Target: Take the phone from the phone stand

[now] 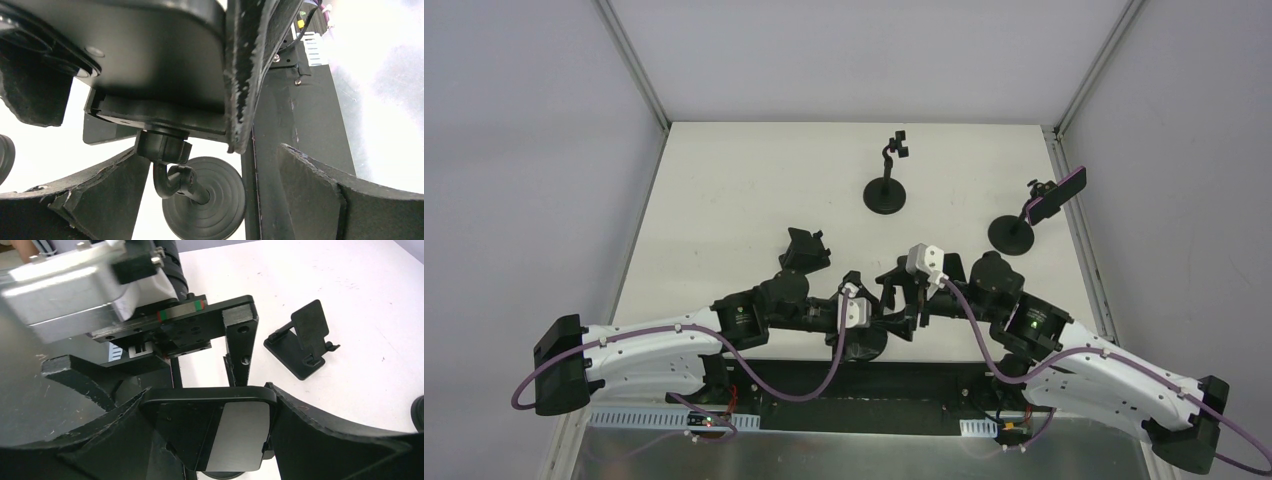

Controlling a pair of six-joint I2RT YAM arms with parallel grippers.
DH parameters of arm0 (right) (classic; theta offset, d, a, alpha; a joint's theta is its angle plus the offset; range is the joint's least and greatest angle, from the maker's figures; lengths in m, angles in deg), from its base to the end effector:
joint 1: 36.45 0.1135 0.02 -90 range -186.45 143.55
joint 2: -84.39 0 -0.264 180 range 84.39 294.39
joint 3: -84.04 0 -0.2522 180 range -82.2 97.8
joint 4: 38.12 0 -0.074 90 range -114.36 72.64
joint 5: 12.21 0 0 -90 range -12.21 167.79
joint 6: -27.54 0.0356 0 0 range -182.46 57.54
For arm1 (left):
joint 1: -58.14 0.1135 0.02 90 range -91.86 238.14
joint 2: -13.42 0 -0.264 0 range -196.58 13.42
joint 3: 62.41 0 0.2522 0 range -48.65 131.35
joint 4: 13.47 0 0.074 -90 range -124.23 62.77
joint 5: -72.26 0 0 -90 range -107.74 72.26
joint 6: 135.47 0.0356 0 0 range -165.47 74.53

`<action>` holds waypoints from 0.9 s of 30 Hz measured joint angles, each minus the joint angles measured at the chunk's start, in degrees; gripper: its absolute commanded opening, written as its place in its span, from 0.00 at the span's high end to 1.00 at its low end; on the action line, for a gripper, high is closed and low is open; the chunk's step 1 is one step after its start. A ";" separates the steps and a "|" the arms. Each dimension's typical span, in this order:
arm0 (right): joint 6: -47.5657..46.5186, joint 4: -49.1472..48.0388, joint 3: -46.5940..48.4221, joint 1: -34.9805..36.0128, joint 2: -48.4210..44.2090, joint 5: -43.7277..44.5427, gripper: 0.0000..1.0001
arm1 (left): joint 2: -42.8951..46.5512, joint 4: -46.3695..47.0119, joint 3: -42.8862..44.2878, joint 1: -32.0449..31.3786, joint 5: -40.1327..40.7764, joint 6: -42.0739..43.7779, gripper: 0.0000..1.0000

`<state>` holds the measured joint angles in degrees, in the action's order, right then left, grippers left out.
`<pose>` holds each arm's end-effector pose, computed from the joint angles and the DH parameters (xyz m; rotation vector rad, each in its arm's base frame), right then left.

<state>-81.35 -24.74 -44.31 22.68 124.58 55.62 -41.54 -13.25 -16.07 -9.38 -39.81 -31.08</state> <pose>0.0769 0.1549 0.3304 -1.2738 1.0788 0.8473 0.0731 -0.2117 0.2762 1.4008 1.1543 -1.0032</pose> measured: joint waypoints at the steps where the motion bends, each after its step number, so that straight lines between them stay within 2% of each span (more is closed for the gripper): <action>1: 0.50 -0.48 -0.13 0.00 0.07 0.59 1.00 | 0.00 0.17 0.00 0.00 0.04 -0.04 0.01; 15: 4.00 -1.97 -0.42 0.00 0.79 5.79 1.00 | 0.46 10.08 0.00 0.00 6.71 -3.45 0.01; 27: 6.29 -5.18 -2.08 0.07 0.46 9.62 1.00 | -1.62 12.57 -0.70 0.00 9.57 -6.08 0.02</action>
<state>-75.06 -29.92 -46.39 22.75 125.03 65.24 -43.15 -0.68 -16.77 -9.38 -30.23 -37.16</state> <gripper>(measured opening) 0.760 0.990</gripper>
